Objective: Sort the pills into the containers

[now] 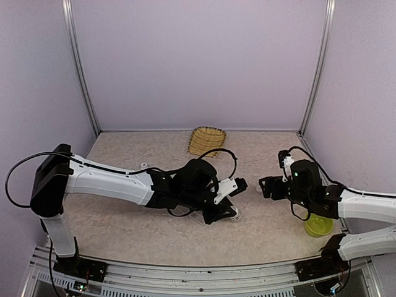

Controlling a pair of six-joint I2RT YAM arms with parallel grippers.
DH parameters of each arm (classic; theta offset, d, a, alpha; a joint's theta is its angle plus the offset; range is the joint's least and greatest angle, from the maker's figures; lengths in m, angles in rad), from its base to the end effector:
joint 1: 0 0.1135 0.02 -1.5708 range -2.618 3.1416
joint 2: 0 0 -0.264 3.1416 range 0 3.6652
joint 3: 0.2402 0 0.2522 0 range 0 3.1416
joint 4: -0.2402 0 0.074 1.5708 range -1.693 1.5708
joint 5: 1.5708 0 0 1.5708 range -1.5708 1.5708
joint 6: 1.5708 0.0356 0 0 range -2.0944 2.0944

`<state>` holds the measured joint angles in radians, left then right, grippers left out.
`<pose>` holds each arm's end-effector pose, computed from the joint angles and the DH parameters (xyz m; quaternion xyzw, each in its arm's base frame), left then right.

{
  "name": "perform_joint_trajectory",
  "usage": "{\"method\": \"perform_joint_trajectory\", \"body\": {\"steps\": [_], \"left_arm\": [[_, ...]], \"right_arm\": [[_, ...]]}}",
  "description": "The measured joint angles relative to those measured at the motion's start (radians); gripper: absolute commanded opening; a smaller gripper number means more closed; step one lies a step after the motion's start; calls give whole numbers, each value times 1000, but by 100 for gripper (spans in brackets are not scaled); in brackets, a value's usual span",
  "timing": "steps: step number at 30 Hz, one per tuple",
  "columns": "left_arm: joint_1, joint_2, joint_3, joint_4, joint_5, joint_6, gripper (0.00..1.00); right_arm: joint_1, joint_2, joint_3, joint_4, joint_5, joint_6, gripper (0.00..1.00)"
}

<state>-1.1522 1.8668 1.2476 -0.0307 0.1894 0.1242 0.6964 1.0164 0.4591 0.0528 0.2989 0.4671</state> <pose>0.1638 -0.3847 0.2068 0.5651 0.6913 -0.2913 0.3435 0.1718 0.1300 0.2071 -0.0222 0.8547 0.1690 0.4904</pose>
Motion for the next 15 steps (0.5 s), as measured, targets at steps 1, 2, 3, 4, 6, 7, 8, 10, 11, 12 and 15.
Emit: {"method": "perform_joint_trajectory", "body": {"steps": [1,2,3,4,6,7,8,10,11,12,15], "left_arm": [[-2,7,8,-10,-12,2,9],[-4,14,16,-22,-19,5,9],[-6,22,27,-33,-28,8,9],[-8,31,40,-47,-38,12,9],[-13,49,67,-74,-51,17,10],[-16,60,80,-84,-59,19,10],[-19,70,93,-98,-65,22,10],[-26,91,116,-126,-71,27,10],[-28,101,125,-138,-74,31,10],[-30,109,133,-149,-77,33,10],[-35,139,158,-187,-89,36,10]], "right_arm": [[-11,13,3,-8,4,6,81],[-23,26,6,-15,4,10,80],[-35,35,6,-19,2,13,79],[-53,48,8,-23,-10,18,78],[-92,80,11,-28,-37,23,77],[-109,98,15,-33,-55,24,76],[-123,119,22,-35,-72,25,75],[-144,159,37,-40,-105,24,73],[-154,182,47,-40,-125,24,72],[-163,205,57,-42,-143,24,71],[-189,267,84,-43,-193,19,69]]}}
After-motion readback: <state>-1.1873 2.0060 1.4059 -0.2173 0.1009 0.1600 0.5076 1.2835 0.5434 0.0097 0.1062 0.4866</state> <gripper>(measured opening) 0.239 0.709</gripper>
